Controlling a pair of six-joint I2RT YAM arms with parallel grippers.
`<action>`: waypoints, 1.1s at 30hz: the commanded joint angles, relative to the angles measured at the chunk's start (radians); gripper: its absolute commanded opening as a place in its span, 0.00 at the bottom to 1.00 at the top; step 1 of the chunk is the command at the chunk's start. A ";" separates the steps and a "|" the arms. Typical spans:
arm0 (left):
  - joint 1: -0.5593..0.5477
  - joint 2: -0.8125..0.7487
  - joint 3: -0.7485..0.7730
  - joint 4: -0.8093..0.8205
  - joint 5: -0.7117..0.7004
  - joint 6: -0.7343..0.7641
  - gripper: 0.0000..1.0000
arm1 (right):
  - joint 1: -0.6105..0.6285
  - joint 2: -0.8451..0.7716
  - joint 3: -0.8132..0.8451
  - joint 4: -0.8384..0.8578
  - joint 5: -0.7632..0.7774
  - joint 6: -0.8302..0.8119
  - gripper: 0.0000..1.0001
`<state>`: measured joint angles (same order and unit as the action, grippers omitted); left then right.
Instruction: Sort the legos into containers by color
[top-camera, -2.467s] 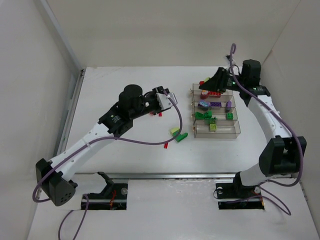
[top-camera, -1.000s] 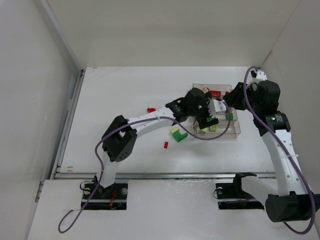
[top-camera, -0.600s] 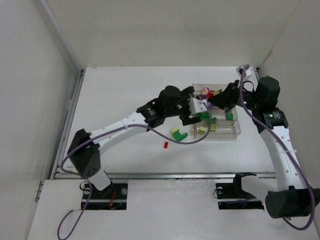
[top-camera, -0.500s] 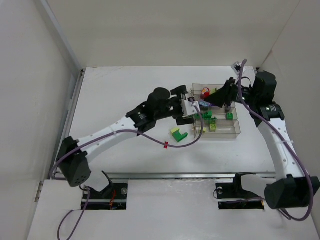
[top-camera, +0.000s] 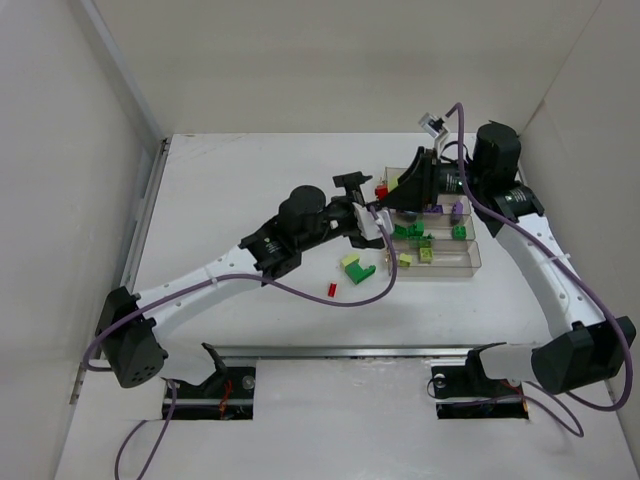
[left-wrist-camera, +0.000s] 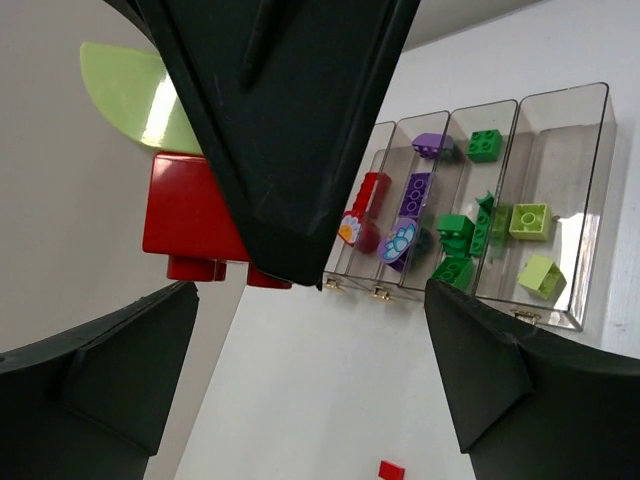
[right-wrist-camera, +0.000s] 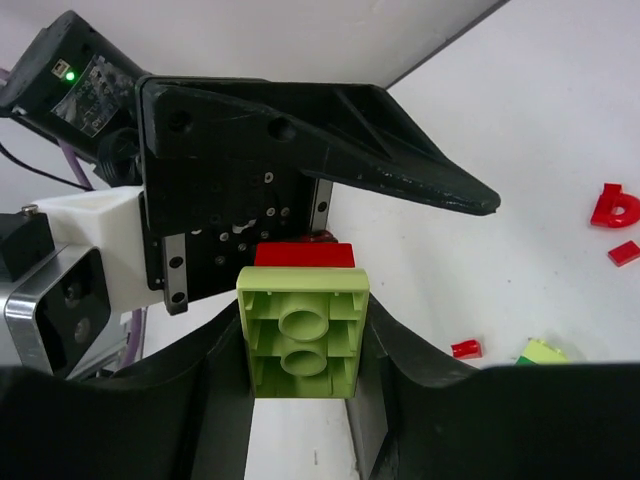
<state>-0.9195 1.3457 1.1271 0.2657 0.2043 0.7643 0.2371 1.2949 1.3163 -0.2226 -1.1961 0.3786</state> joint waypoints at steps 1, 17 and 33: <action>-0.005 -0.037 -0.003 0.063 -0.045 0.024 0.93 | 0.014 -0.016 0.017 0.054 0.027 0.022 0.00; 0.004 -0.108 -0.003 0.041 0.049 -0.006 0.67 | 0.014 0.006 -0.012 0.045 -0.003 0.022 0.00; 0.013 -0.060 0.036 0.090 0.125 -0.060 0.45 | 0.014 0.024 -0.002 0.026 -0.042 0.022 0.00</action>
<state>-0.9157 1.2892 1.1255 0.2966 0.2974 0.7219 0.2436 1.3293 1.3060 -0.2268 -1.2057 0.4000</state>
